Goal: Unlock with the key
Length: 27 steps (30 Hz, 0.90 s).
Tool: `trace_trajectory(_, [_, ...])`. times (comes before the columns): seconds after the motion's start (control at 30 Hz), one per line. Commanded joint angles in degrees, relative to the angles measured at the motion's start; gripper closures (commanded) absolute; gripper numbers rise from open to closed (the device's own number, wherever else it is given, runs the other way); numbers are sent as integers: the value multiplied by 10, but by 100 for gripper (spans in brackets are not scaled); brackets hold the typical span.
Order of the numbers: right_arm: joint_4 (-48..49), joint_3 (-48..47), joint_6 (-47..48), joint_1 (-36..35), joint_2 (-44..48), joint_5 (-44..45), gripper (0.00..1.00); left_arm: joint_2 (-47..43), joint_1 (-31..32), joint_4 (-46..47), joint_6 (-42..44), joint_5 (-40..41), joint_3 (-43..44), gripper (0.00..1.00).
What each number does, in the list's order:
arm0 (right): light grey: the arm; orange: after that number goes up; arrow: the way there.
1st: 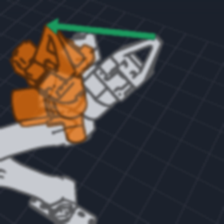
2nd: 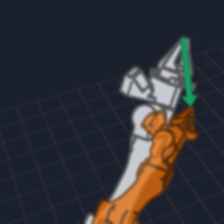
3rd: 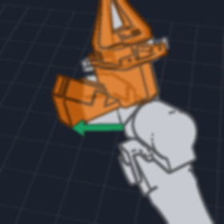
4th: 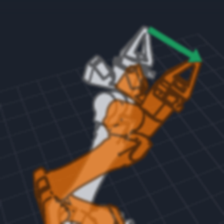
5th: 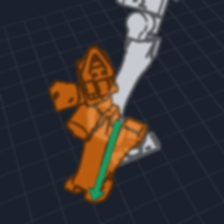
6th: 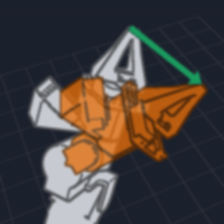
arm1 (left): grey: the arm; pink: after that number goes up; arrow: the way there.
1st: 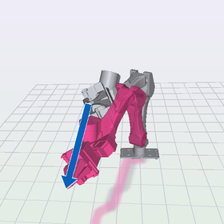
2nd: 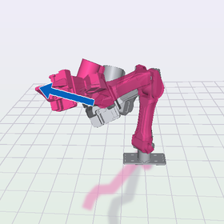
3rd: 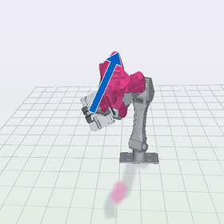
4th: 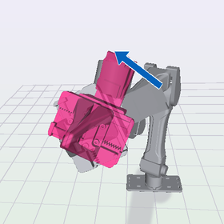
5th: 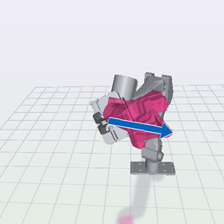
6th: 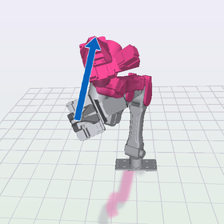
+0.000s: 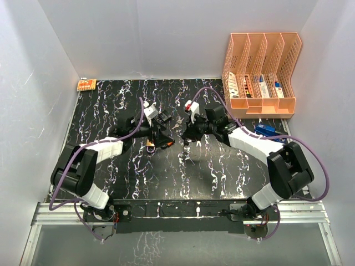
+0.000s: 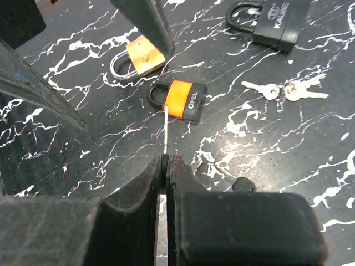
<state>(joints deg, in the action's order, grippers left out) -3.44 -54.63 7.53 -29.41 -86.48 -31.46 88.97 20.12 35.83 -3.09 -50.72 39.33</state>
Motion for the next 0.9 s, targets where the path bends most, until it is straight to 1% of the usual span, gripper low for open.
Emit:
trace_trajectory(0.0, [-3,-33,17,-10,-13,6,100,3,4,12,23,-25,35,14])
trace_trajectory(0.1, [-4,-36,17,-13,-18,7,100,5,6,-5,26,-14,44,19])
trace_trajectory(0.37, [-2,-48,19,-14,-22,-5,100,5,19,12,14,23,27,26])
trace_trajectory(0.47, [-3,-53,21,-14,-23,-10,100,12,24,22,11,25,26,29])
trace_trajectory(0.73, [-7,-60,27,-14,-20,-22,100,25,38,9,22,29,37,39])
trace_trajectory(0.87, [-9,-59,31,-14,-16,-30,100,29,42,8,23,24,41,46])
